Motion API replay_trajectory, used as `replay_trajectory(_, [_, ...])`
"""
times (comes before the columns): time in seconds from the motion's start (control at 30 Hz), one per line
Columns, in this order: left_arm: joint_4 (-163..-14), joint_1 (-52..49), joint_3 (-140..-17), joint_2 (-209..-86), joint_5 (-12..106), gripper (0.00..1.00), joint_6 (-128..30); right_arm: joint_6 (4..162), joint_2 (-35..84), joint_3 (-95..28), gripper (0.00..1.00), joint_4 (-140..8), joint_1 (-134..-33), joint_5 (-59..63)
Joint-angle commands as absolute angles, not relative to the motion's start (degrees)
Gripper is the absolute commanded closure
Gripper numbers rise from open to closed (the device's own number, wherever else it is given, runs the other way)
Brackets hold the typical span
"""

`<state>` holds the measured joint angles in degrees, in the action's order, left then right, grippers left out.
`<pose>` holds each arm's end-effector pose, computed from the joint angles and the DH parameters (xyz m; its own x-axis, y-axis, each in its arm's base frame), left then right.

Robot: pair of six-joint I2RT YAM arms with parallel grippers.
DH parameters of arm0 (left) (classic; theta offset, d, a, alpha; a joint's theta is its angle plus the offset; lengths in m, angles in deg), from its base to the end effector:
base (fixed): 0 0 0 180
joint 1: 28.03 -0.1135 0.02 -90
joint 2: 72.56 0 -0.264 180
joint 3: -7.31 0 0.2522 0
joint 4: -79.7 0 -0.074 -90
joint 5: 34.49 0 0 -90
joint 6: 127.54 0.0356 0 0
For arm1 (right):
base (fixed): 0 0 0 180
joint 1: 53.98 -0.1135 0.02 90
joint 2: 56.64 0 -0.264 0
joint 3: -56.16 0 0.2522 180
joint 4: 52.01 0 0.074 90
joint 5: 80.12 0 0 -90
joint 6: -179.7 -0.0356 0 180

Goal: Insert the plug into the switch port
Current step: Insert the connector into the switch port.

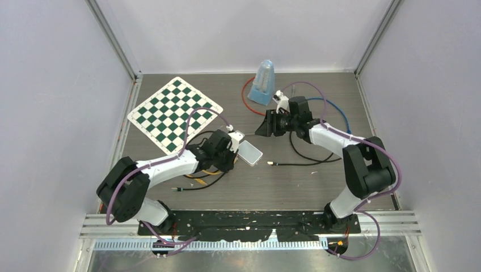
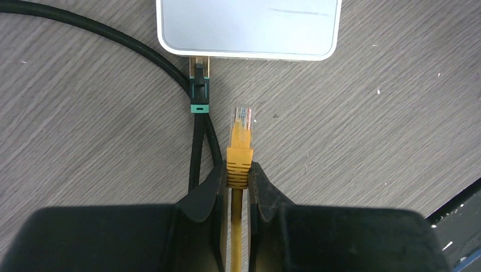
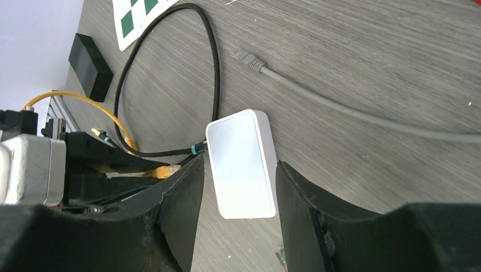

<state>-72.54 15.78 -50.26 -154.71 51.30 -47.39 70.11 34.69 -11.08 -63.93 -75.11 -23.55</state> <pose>0.2004 -0.1959 0.1834 -0.6865 0.4222 -0.5920 0.6144 0.7722 -0.1618 0.3103 0.1410 0.2135 -0.7569 0.0075 -0.6535 -0.4912 0.6531 0.5764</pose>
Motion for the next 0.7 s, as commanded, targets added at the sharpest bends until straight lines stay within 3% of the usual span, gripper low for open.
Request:
replay_trajectory(0.0, [-78.16, 15.78, -49.84, -157.12, 51.05, 1.00, -49.84, 73.10, 38.81, -15.07, 0.44, -61.64, -74.98, -25.06])
replay_trajectory(0.3, [-78.45, 16.83, -51.10, -162.47, 52.95, 1.00, -49.95, 75.43, 50.56, -21.79, 0.49, -64.20, -75.41, -28.55])
replay_trajectory(0.67, [-76.08, 18.72, -52.64, -164.50, 59.27, 1.00, -50.59, 74.71, 53.68, -21.06, 0.53, -62.54, -77.41, -29.30])
